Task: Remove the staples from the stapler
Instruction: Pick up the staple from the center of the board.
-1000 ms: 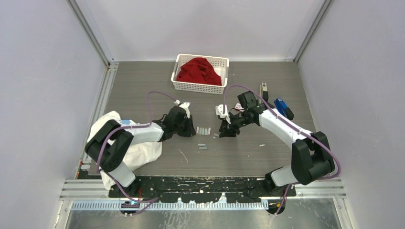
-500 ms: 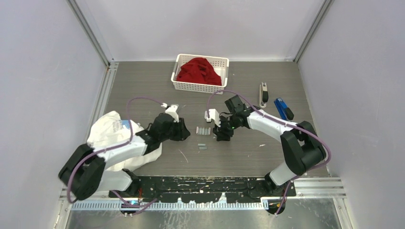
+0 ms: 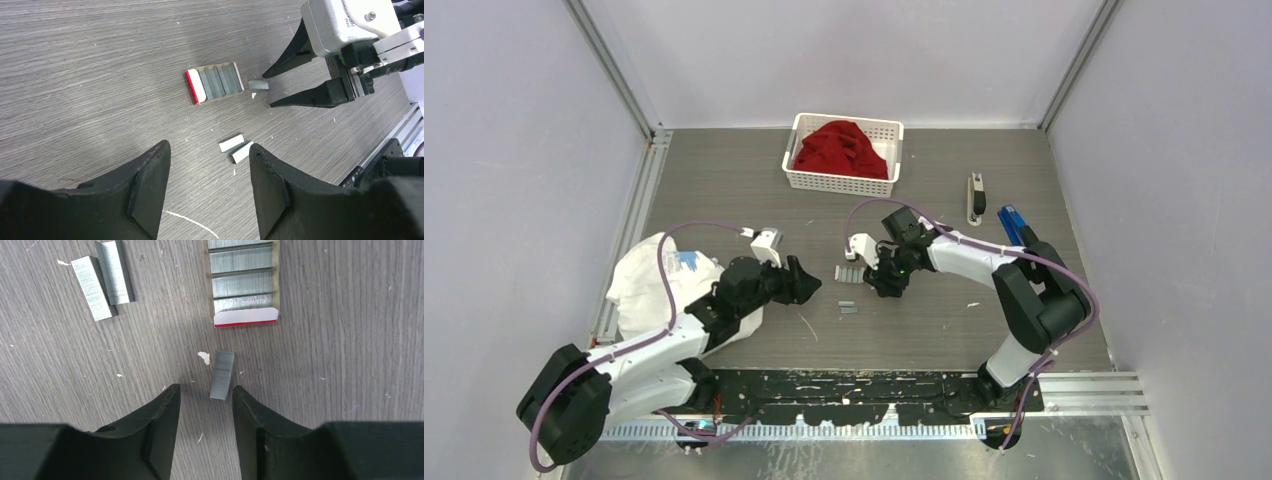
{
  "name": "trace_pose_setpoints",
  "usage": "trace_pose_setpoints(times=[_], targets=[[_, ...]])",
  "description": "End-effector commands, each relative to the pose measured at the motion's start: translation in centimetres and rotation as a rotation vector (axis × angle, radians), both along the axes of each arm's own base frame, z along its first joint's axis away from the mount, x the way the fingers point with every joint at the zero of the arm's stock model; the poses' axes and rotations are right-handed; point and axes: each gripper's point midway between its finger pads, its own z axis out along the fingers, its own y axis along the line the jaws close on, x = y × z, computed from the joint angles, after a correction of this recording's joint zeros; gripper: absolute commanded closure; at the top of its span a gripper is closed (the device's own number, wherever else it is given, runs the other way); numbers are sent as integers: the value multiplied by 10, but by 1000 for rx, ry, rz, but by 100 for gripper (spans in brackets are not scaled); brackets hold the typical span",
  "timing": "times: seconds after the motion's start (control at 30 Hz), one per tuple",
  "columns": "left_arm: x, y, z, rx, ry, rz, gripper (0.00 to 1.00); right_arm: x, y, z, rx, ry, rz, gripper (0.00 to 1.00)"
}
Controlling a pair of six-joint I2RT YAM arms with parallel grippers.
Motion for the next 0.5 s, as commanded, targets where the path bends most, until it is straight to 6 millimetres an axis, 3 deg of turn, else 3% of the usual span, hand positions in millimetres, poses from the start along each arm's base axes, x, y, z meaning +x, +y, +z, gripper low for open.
trace_pose_setpoints(times=[0.0, 0.17, 0.47], targets=[[6, -6, 31, -83, -106, -4, 40, 13, 7, 8, -5, -42, -13, 55], [3, -4, 34, -100, -126, -4, 41, 14, 8, 3, -36, -38, -12, 66], [1, -5, 33, -104, -124, -13, 41, 17, 3, 0, -83, -57, -8, 70]])
